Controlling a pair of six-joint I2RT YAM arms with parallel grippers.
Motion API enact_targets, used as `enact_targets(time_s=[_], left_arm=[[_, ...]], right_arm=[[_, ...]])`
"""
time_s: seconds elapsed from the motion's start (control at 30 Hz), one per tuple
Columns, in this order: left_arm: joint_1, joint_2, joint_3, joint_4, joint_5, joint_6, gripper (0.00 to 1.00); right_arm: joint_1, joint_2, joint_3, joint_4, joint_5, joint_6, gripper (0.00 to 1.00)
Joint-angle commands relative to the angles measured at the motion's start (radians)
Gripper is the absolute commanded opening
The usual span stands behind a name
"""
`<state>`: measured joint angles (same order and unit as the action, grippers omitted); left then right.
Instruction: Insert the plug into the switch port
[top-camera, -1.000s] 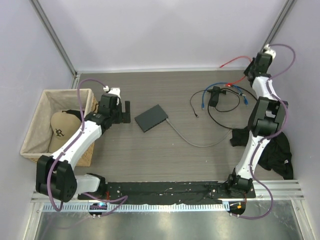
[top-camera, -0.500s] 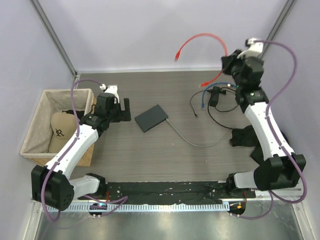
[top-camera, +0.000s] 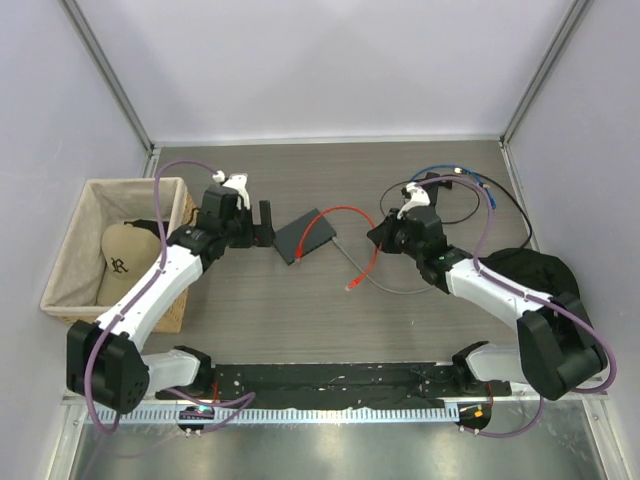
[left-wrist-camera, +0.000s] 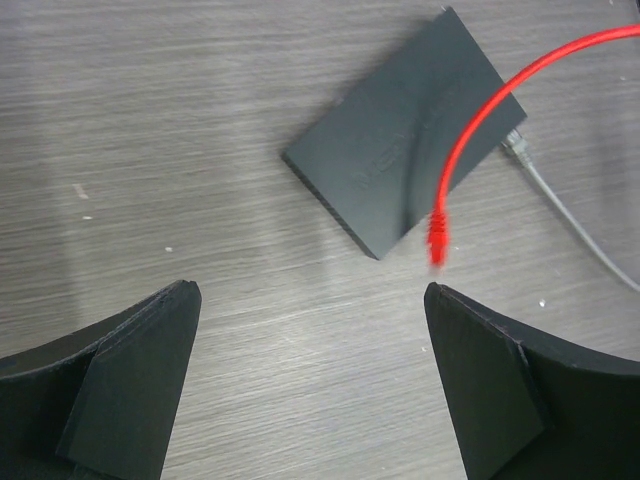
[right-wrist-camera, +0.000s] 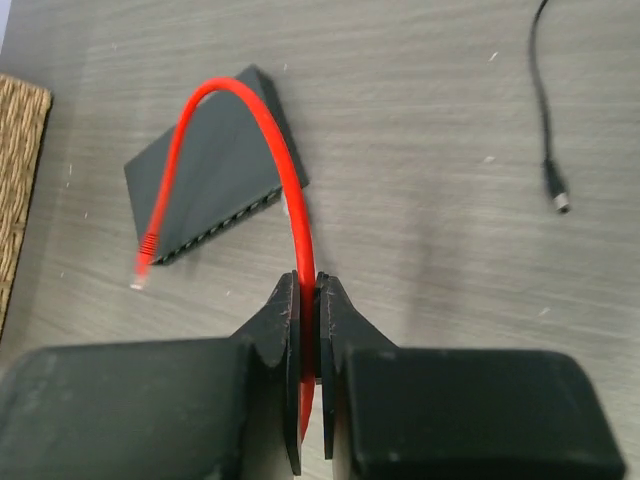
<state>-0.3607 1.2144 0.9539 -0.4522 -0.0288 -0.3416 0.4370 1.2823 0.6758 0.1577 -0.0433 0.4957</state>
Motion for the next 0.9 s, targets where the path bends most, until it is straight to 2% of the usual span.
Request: enact_targets(time_s=[0.0,0.4,0.63,0.87], left_arm=[[-0.014,0.049,0.037,0.066,0.105,-0.045,1.00],[-0.121,0.260,0.101,0.124,0.109,-0.105,0.94],[-0.130,0.320,0.112,0.156,0.063,-0.169,0.81],[-0.129,0.356,0.109,0.175,0.105,-0.201,0.71]], right_arm=[[0.035,-0.040,-0.024,0.189,0.016,0.073,0.01],[0.042,-0.018,-0.048,0.238,-0.024,0.072,0.01],[0.042,-0.021,-0.055,0.244,-0.033,0.067,0.01],[0.042,-0.021,-0.056,0.249,-0.043,0.075,0.01]])
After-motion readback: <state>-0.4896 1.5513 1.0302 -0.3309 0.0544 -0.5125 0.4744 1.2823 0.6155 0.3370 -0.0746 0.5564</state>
